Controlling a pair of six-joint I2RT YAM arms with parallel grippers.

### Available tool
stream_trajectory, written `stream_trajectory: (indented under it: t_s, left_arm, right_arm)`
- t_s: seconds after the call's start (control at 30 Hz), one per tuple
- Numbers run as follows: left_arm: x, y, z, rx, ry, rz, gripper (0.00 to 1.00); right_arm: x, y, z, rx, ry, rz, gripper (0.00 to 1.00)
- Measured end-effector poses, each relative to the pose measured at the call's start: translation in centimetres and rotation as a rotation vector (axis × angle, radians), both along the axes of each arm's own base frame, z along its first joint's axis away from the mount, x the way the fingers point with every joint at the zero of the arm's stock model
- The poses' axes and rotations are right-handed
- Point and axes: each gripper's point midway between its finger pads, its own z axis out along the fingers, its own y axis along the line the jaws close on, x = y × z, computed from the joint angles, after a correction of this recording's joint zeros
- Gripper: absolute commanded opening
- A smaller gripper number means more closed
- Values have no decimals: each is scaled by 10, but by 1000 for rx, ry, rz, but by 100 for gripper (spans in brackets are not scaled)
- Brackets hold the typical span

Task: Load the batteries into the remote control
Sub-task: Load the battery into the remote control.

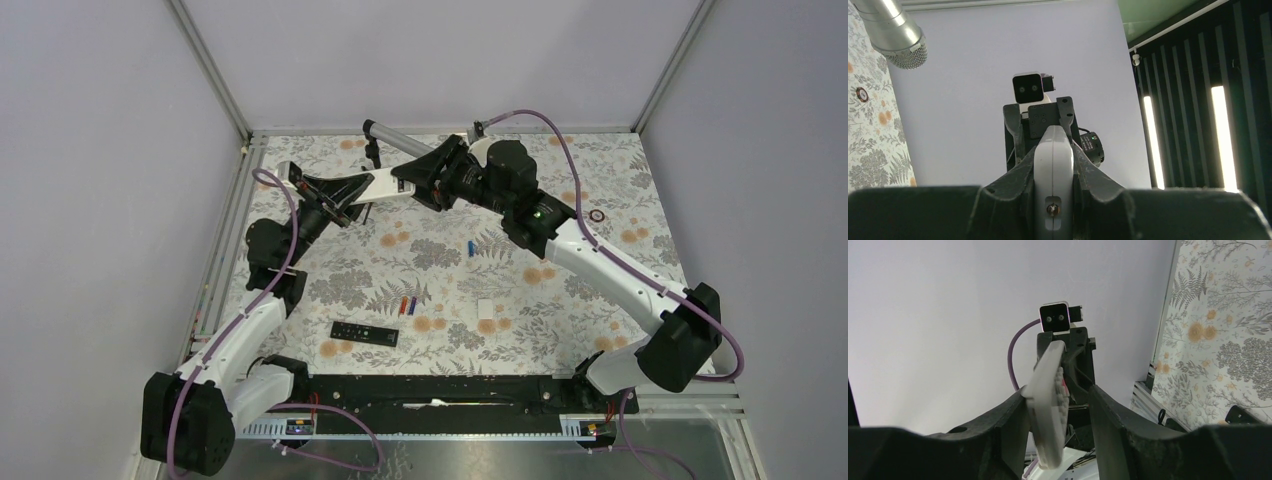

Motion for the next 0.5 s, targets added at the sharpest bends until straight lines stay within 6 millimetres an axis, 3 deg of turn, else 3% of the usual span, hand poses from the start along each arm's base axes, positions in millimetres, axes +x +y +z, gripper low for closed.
stream_trajectory:
  t_s: [0.17,0.5]
  left_arm:
    - [4,5,2,-7,6,20,0]
    - [3,14,4,74,-57,99,0]
  right_arm:
    - [1,0,-7,-36,-15,-1,76]
    - [6,14,-14,-46,-64,60,97]
